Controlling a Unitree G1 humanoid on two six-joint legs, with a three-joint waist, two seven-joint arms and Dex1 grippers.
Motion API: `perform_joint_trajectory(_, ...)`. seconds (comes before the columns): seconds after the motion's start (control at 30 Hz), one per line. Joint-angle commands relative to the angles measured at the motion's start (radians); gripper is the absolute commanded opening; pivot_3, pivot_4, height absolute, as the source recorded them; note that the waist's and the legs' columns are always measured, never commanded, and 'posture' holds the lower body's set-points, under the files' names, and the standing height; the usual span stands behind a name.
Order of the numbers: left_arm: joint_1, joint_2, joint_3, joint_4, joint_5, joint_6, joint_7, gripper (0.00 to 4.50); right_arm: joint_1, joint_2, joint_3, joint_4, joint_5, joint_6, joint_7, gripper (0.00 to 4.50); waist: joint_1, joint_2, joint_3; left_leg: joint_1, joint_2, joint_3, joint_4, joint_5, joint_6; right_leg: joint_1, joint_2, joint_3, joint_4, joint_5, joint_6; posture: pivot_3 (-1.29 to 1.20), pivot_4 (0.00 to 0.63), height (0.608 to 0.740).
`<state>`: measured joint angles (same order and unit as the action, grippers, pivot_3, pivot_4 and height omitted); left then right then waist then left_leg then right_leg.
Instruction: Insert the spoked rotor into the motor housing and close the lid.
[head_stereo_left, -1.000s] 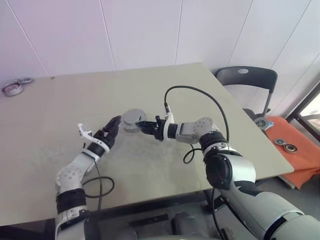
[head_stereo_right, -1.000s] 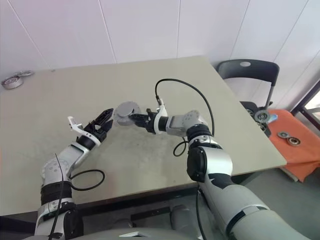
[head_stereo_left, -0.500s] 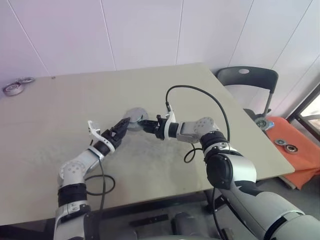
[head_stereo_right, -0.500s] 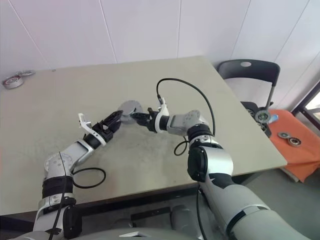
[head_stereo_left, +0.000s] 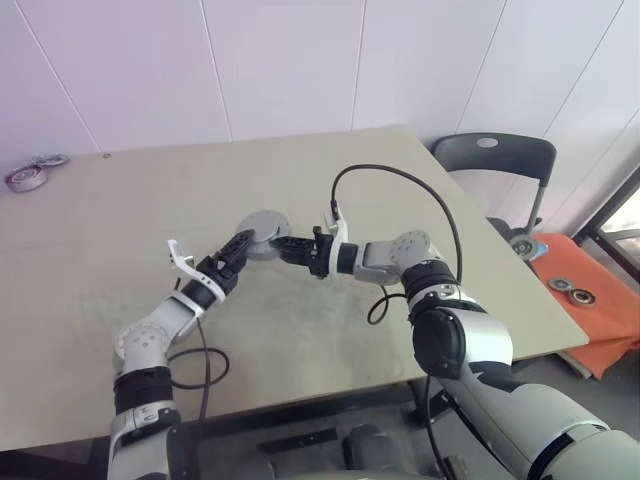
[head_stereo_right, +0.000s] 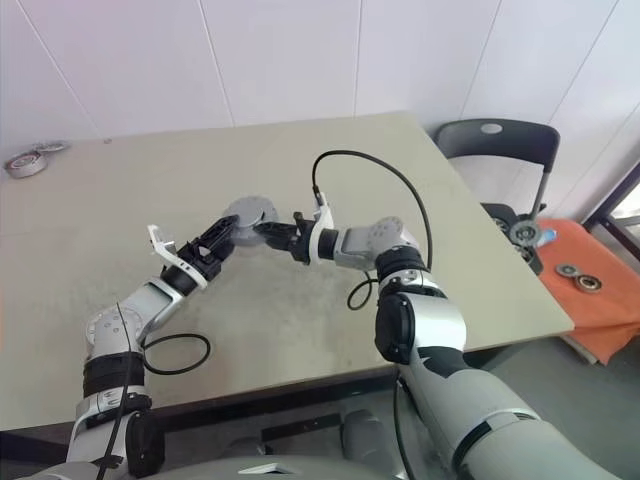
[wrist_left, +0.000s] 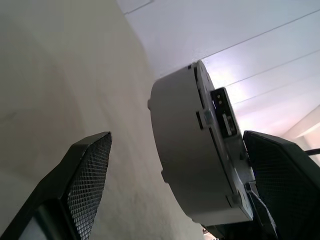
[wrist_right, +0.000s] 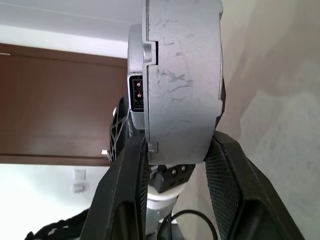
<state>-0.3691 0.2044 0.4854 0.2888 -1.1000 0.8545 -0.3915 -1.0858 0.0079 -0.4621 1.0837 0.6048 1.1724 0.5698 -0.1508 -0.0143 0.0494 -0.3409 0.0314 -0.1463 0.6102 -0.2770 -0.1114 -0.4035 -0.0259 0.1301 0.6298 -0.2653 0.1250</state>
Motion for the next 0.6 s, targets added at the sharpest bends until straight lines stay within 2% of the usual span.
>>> perform_joint_trajectory(0.03, -0.017, 0.000, 0.015, -0.027, -0.003, -0.023, -0.003, 4.47, -0.020, 0.024, 0.013, -0.071, 0.039, 0.030, 0.048, 1.34, -0.001, 0.000, 0.000, 0.000, 0.000, 0.000, 0.000, 0.000, 0.000, 0.000, 0.000, 0.000, 0.000, 0.000, 0.000, 0.00, 0.000, 0.740)
perform_joint_trajectory(0.6, -0.019, -0.038, -0.009, -0.068, -0.019, -0.006, 0.001, 4.47, -0.010, 0.034, 0.015, -0.088, 0.038, 0.017, 0.019, 1.34, -0.001, 0.000, 0.000, 0.000, 0.000, 0.000, 0.001, 0.000, 0.000, 0.000, 0.000, 0.000, 0.000, 0.000, 0.000, 0.00, 0.000, 0.740)
